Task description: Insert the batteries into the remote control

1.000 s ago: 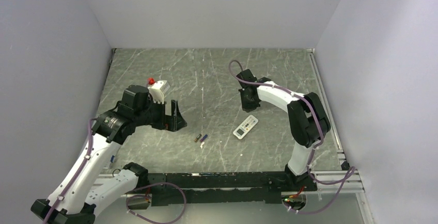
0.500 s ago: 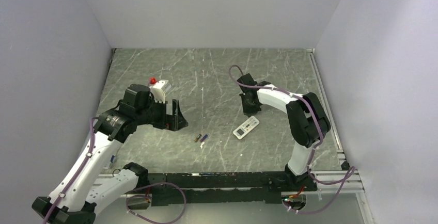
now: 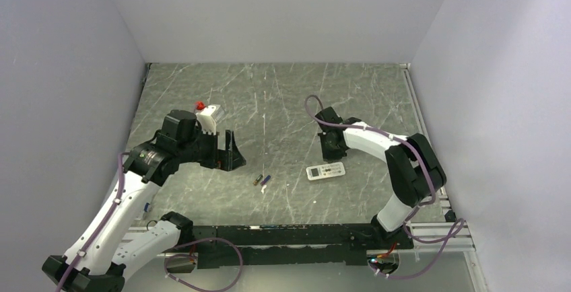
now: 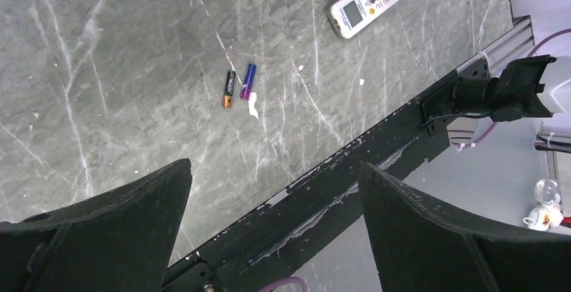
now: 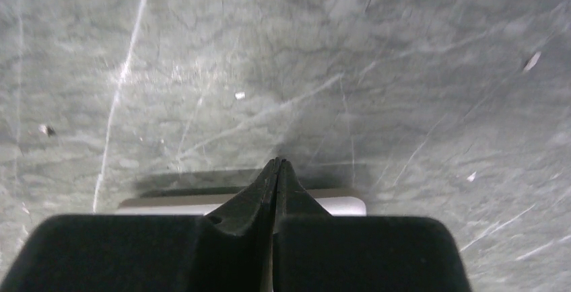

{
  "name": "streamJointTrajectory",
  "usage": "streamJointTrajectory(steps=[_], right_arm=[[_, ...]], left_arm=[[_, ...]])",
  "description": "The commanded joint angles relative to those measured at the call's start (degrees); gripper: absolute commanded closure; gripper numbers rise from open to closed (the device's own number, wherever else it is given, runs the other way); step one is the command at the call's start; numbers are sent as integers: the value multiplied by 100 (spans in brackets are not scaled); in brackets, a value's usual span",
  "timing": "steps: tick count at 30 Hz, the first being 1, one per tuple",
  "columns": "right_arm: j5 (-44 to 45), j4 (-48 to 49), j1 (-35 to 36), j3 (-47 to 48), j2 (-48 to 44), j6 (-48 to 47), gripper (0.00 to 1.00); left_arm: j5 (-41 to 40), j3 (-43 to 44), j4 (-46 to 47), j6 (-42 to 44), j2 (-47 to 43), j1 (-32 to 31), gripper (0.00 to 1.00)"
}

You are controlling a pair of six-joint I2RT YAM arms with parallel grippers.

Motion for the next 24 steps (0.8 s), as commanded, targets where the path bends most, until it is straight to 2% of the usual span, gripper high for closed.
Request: streamJointTrajectory(steps=[1,14,24], right_arm=[[-2,38,123,-285,-442,252,100],[-52,-236,338,-857,-1224,650,100],[34,-681,600,-828,-1846,746,100]], left_arm=[[199,-45,261,-145,-33,8,1],[291,-91,364,-195,8,8,1],[258,-148,353,-182,-59,8,1]])
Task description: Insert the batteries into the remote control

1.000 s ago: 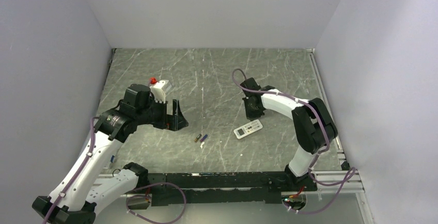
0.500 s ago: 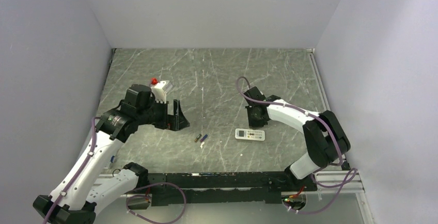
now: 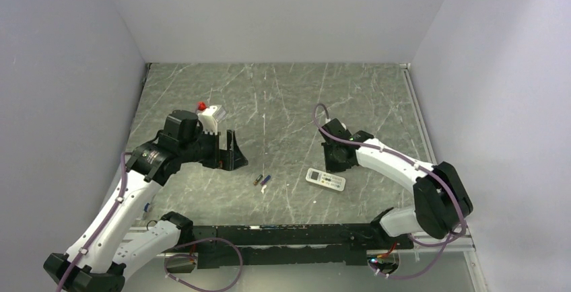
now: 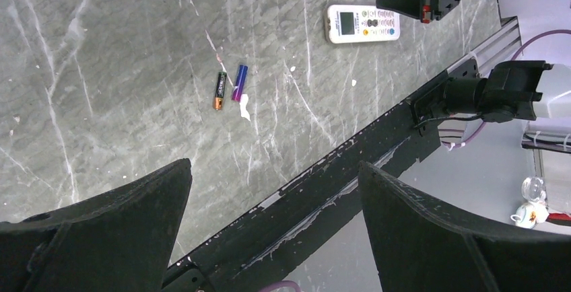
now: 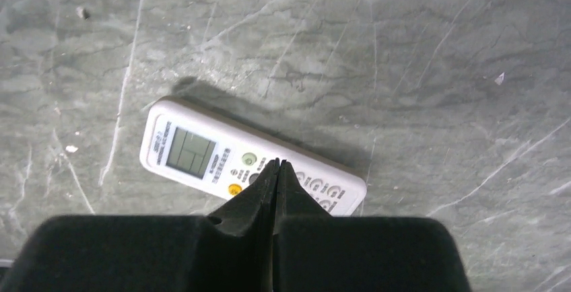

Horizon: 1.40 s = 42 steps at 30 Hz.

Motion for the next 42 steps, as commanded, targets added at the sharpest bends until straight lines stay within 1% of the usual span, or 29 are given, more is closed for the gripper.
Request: streamJointTrajectory(steps=[1,2,4,10,16,19,21,24,27,31,33,36,38,42], right_arm=[[113,-352,131,111,-339,75,100],[120,-403,149,142,-397,22,98],[120,-480,191,212,-504,-90,90],[-72,-548,273,478,-701,-599,61],[-601,-402,376,738,-888,-1344,40],[-674,-439,415,903,-884,-1700,31],[-670,-385,461,933,-932,-1977,29],[-890,-225,545,851,-1124,-2507,26],[-1278,-190,562,743,-1300,-3301,23],[-1642,-420,569,682,-1292,-4054,20],[-1749,-497,571,628,-1273,-4292,19],[-1907,-564,571,524,-1224,-4558,11],[-1936,-578,571,513,-1127,-4663,9],[-1385,-599,571,569,-731,-4662,9]], left_arm=[[90,-17,160,-57,-93,9,1],[82,-20,148,-52,-94,8,1],[66,-14,127,-35,-117,8,1],[3,-35,52,30,-232,8,1],[-47,-4,-27,113,-327,9,1],[-38,-15,-25,132,-380,8,1],[14,-20,7,145,-408,8,1],[127,-26,67,161,-451,8,1],[234,-64,148,178,-484,8,1],[354,-101,221,202,-509,8,1],[393,-114,252,214,-524,8,1],[460,-126,264,254,-548,8,1],[497,-140,273,282,-569,8,1],[598,-228,384,293,-643,8,1]])
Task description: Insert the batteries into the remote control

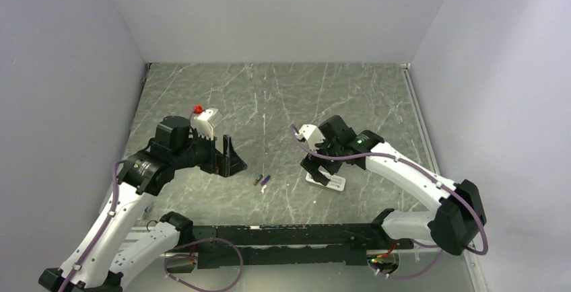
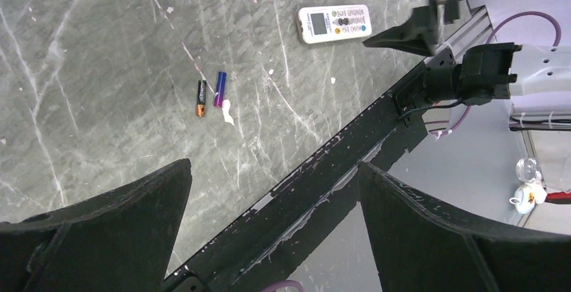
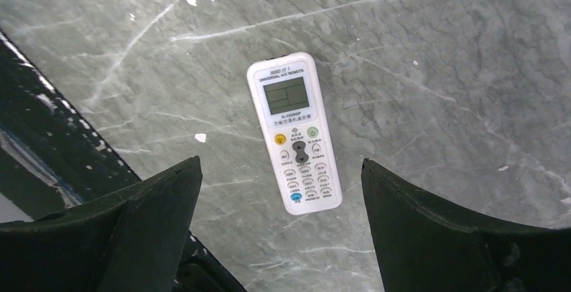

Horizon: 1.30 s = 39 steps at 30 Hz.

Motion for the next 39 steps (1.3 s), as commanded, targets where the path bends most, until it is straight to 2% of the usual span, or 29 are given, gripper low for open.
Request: streamJointTrajectory(steps=[1,30,39], right_arm=[[390,-30,22,14,392,-325,9],[1114,217,303,-209,1769,-592,9],[1219,250,303,-219,2005,-615,17]], left_arm=[[304,-116,335,113,-167,12,1],[335,-389,578,41,-652,8,1],[311,-407,587,27,-691,8,1]])
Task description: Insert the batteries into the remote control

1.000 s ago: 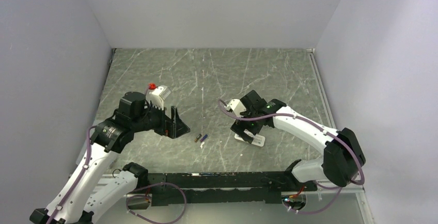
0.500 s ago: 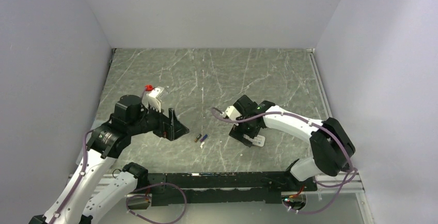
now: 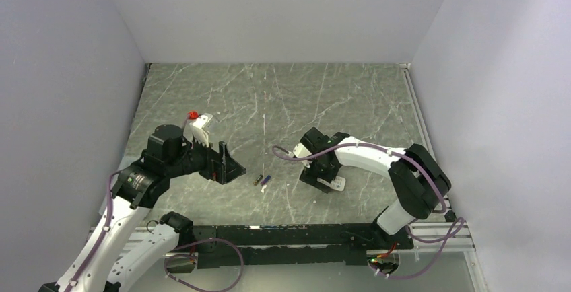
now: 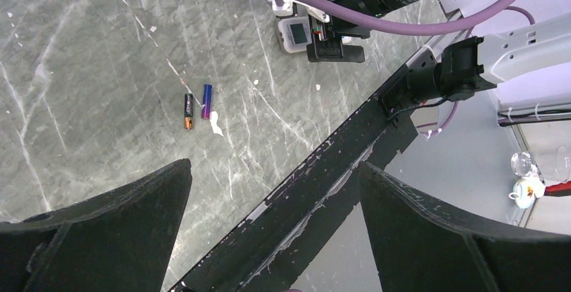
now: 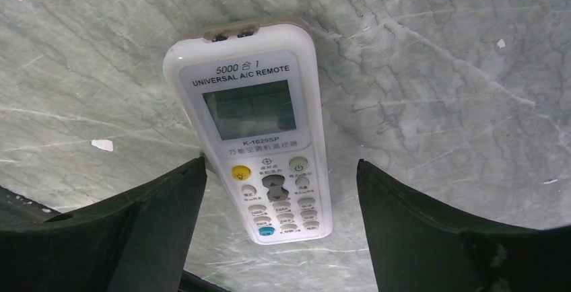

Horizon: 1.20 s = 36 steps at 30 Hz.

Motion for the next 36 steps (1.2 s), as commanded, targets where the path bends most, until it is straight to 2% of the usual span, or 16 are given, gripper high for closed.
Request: streamJointTrajectory(steps=[1,8,13,16,20,22,30,36], right_arm=[[168,113,21,5,-6,-66,18],[62,139,16,0,-3,-36,23],[-1,122,21,77,113,-31,31],[-22,92,21,185,175,-26,41],[17,52,21,280,213,-8,67],[6,31,21,314,169,40,74],[-587,226,21,386,-524,441,83],[-1409,412,21,496,-994,902,84]], left_arm=[[38,-39,228,25,-74,8,1],[31,-42,228,23,-84,8,1],[0,-42,220,15,-107,8,1],[-15,-42,220,14,-99,8,1],[-60,-25,187,6,-60,8,1],[-108,-9,163,-3,-57,8,1],[-3,121,67,31,2,8,1],[121,360,-97,185,203,8,1]])
